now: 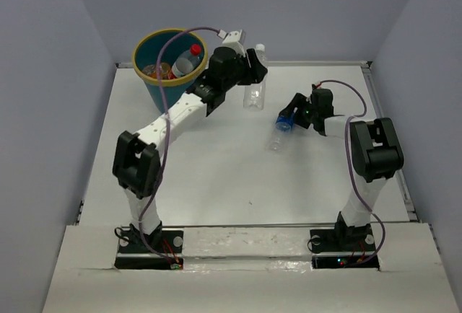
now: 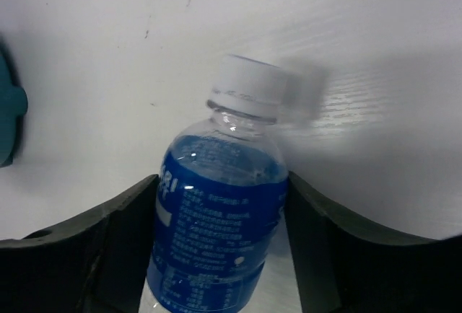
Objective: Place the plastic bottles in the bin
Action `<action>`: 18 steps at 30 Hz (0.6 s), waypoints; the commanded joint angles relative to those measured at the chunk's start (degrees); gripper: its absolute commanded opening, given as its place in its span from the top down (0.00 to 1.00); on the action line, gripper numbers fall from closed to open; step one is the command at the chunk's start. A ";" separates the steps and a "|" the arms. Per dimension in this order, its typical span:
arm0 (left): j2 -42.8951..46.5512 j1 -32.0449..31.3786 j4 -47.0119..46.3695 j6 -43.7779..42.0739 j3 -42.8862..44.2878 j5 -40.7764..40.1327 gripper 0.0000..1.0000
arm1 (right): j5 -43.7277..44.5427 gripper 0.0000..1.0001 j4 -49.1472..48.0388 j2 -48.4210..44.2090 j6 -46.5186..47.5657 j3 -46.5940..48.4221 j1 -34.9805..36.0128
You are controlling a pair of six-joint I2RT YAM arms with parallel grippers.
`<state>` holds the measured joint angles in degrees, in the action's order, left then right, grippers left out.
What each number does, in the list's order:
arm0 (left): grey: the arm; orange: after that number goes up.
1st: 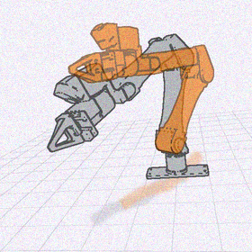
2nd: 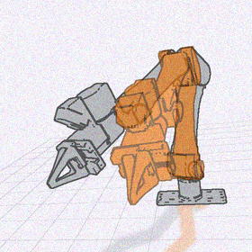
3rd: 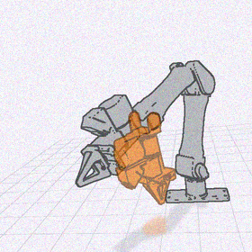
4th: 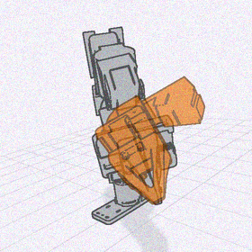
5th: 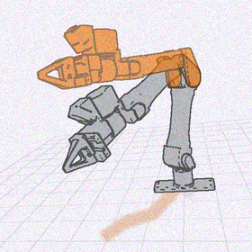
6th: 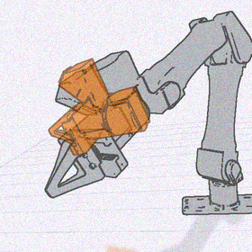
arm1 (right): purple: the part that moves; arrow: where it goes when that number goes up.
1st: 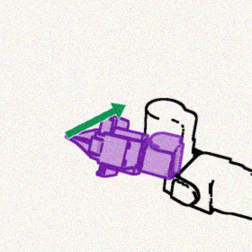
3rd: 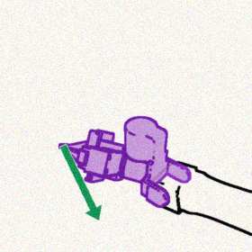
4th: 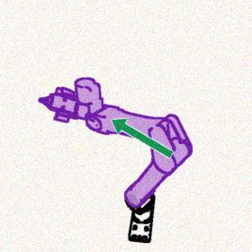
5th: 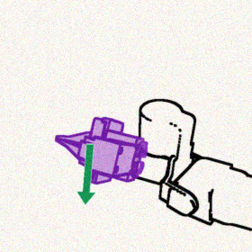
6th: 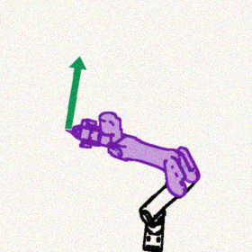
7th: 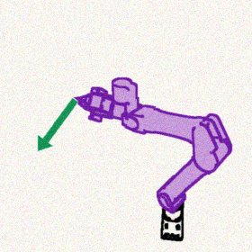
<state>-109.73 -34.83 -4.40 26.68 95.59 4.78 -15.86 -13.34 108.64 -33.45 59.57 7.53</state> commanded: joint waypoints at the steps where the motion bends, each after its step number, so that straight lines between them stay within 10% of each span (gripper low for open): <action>1: 16.53 -0.50 -5.27 -5.13 -2.68 -2.82 0.65 | -2.25 0.44 -2.03 -0.09 -2.14 0.55 -0.32; 18: 27.12 24.89 -6.29 -12.79 -5.76 -29.03 0.64 | -1.46 0.57 -7.66 -26.70 -3.55 -14.39 3.10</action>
<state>-82.04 -12.69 -3.92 17.72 92.31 -17.41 -17.67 -17.65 87.66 -36.93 46.26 8.34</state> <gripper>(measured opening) 0.615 0.572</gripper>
